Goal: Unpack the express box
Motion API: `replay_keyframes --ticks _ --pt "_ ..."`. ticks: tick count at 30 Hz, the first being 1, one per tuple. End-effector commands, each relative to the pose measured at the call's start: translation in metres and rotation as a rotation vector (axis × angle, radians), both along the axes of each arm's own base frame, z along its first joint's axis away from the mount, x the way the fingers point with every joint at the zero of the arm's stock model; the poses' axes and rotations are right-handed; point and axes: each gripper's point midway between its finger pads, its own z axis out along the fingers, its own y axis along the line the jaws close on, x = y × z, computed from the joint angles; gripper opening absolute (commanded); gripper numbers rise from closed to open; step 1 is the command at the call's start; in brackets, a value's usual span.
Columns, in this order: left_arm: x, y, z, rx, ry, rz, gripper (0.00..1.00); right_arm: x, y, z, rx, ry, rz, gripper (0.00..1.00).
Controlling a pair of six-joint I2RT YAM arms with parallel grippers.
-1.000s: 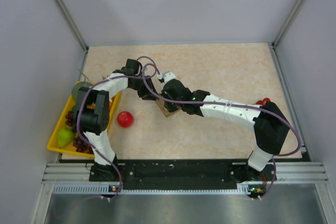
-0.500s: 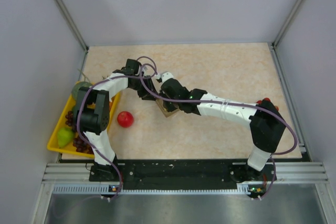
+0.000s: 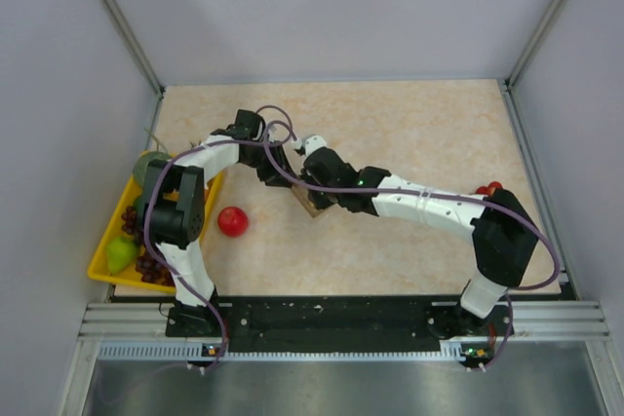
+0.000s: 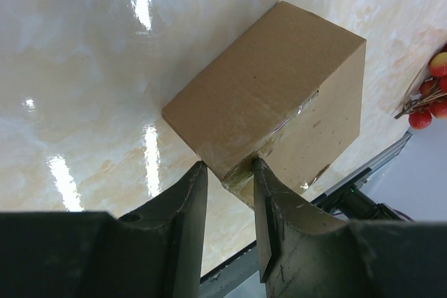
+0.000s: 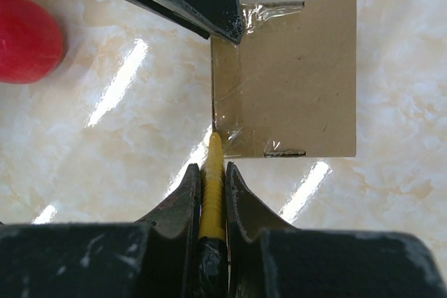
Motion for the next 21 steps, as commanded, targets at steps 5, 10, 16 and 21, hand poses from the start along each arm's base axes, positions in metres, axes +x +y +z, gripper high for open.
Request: replay_keyframes --ticks 5,10,16,21 --pt "0.000 0.040 -0.060 0.256 0.044 0.039 0.33 -0.033 -0.026 0.011 -0.032 0.045 0.048 0.00" --pt "0.001 0.041 -0.059 0.254 0.041 0.039 0.33 -0.036 -0.034 0.015 -0.026 0.039 0.037 0.00" --pt "0.000 0.038 -0.057 0.240 0.042 0.036 0.33 -0.034 -0.042 0.032 0.002 -0.004 0.003 0.00" --pt "0.007 0.024 -0.031 0.148 -0.014 0.022 0.40 -0.021 -0.054 0.051 0.012 -0.082 -0.083 0.00"
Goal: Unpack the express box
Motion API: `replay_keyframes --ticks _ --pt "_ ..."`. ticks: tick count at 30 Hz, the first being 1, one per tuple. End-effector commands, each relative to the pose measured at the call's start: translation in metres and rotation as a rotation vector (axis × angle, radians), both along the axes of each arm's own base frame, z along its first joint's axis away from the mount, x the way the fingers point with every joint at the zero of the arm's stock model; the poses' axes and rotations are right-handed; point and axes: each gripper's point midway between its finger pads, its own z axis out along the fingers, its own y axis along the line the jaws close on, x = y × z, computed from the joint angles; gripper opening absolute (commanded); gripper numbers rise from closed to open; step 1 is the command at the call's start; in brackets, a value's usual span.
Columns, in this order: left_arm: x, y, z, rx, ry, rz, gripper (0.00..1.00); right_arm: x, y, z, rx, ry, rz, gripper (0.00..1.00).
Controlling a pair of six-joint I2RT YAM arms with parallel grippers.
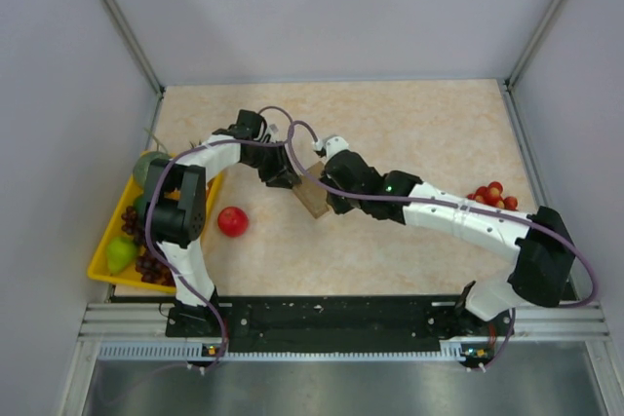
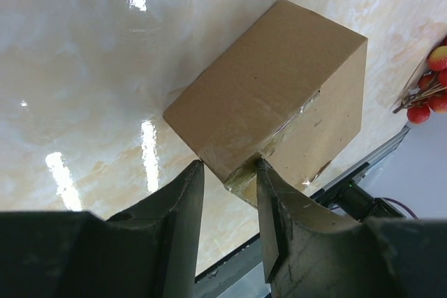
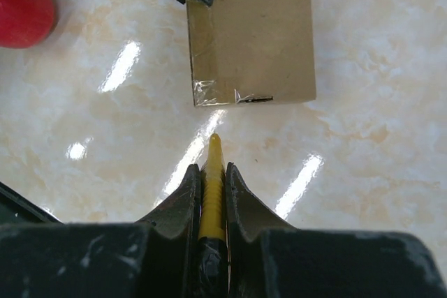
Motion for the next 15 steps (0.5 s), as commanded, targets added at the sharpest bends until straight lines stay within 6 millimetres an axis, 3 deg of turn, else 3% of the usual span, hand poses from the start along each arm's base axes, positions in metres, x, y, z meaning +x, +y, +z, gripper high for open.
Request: replay_keyframes --ticks 1,6,10,11,14,15 --pt "0.013 0.026 -0.019 0.144 -0.068 0.033 0.42 0.007 -0.013 0.027 0.023 -0.081 -0.078 0.00" --pt "0.031 0.015 0.030 0.068 -0.204 0.031 0.62 0.031 -0.031 0.029 0.045 -0.080 -0.198 0.00" --pt "0.037 0.019 0.058 0.062 -0.290 0.046 0.69 0.064 -0.056 0.026 0.039 -0.085 -0.317 0.00" --pt "0.036 0.020 0.061 0.059 -0.301 0.048 0.70 0.081 -0.066 0.022 0.021 -0.104 -0.358 0.00" --pt "0.034 0.023 0.061 0.056 -0.312 0.057 0.70 0.104 -0.071 0.012 -0.014 -0.098 -0.378 0.00" --pt "0.033 0.024 0.059 0.057 -0.303 0.062 0.68 0.114 -0.074 -0.007 -0.056 -0.070 -0.389 0.00"
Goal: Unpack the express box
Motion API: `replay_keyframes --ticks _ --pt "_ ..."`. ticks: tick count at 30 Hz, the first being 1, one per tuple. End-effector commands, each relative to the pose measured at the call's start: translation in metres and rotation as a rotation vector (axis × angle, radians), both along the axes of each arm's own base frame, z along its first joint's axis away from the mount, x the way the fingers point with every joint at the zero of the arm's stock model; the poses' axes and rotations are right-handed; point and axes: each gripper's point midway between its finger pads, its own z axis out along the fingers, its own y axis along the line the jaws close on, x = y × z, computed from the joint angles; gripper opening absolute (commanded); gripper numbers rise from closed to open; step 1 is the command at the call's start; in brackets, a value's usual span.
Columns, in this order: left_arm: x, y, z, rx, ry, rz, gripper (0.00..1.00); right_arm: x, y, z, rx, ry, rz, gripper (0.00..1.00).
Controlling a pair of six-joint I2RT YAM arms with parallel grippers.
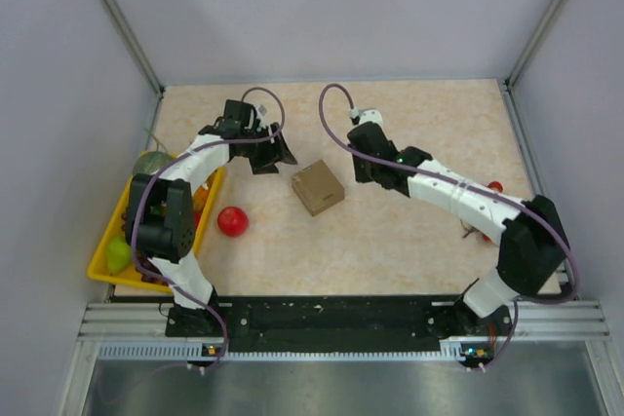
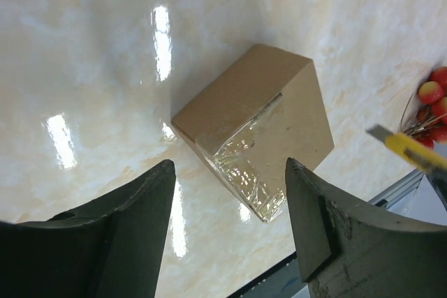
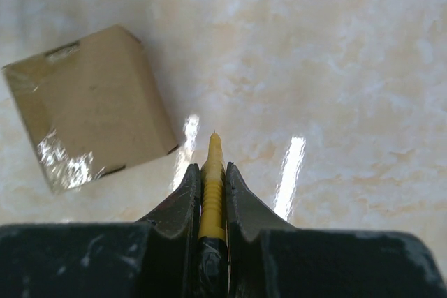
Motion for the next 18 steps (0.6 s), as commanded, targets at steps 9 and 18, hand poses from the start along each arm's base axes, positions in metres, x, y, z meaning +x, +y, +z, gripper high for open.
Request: replay_keyframes --ticks 9,18 --pt "-0.017 0.013 -0.027 0.024 0.064 0.024 0.29 0.047 0.040 -0.023 0.048 0.062 0.078 0.00" --pt "-0.005 -0.013 -0.029 -0.082 0.061 -0.038 0.27 -0.013 0.078 -0.024 0.133 0.164 0.253 0.00"
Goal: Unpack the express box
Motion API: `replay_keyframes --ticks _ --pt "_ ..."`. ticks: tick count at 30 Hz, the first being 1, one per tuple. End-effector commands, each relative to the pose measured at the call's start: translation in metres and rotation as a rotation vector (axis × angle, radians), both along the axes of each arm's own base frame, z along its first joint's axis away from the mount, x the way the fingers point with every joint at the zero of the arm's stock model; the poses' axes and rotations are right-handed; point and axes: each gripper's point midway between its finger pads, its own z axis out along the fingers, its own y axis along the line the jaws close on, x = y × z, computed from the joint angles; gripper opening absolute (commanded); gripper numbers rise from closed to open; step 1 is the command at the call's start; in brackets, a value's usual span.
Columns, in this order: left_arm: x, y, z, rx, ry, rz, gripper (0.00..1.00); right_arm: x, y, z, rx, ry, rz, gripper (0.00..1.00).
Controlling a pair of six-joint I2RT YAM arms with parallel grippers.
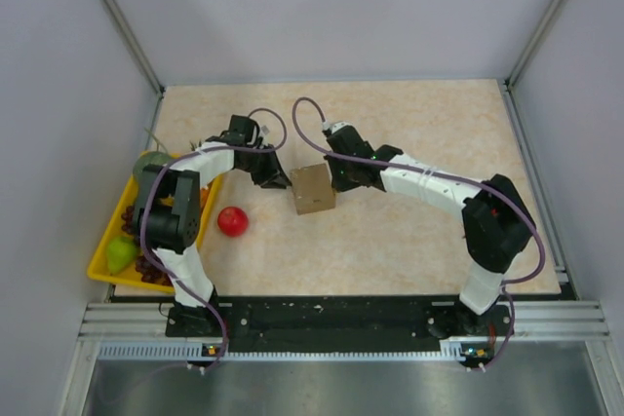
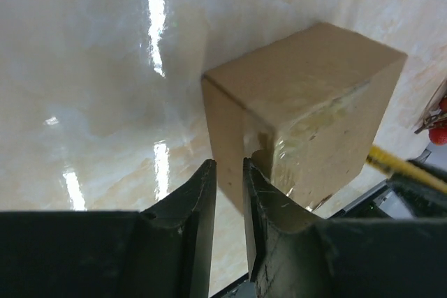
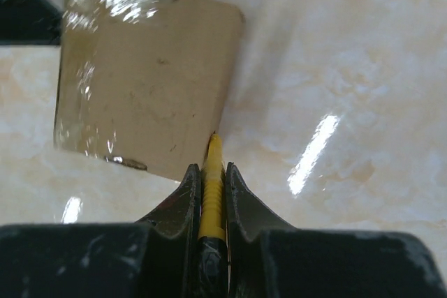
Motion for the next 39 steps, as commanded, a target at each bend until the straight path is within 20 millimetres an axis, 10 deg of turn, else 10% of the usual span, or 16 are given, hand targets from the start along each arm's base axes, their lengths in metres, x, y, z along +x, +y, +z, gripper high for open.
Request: replay_keyframes --ticks 1,7,13,21,30,39 --pt "0.024 -0.018 0.014 -0.076 -0.066 -0.033 0.27 -0.032 0.031 0.035 0.134 0.005 0.107 0.00" --pt "0.054 -0.032 0.031 -0.137 -0.127 -0.054 0.31 -0.043 0.029 0.051 0.129 -0.039 0.142 0.00" --pt "0.075 0.004 0.041 0.024 -0.167 0.103 0.30 -0.029 -0.004 0.084 0.078 -0.146 0.038 0.00" --pt "0.030 -0.002 0.081 -0.020 -0.373 0.007 0.29 0.024 0.005 0.128 0.167 -0.243 0.051 0.00" --pt "-0.047 0.004 0.048 0.074 -0.311 -0.034 0.22 0.089 0.084 0.102 0.269 -0.198 0.167 0.00" --pt "-0.062 -0.003 0.018 0.064 -0.199 -0.101 0.14 0.083 0.089 0.046 0.204 -0.086 0.209 0.00"
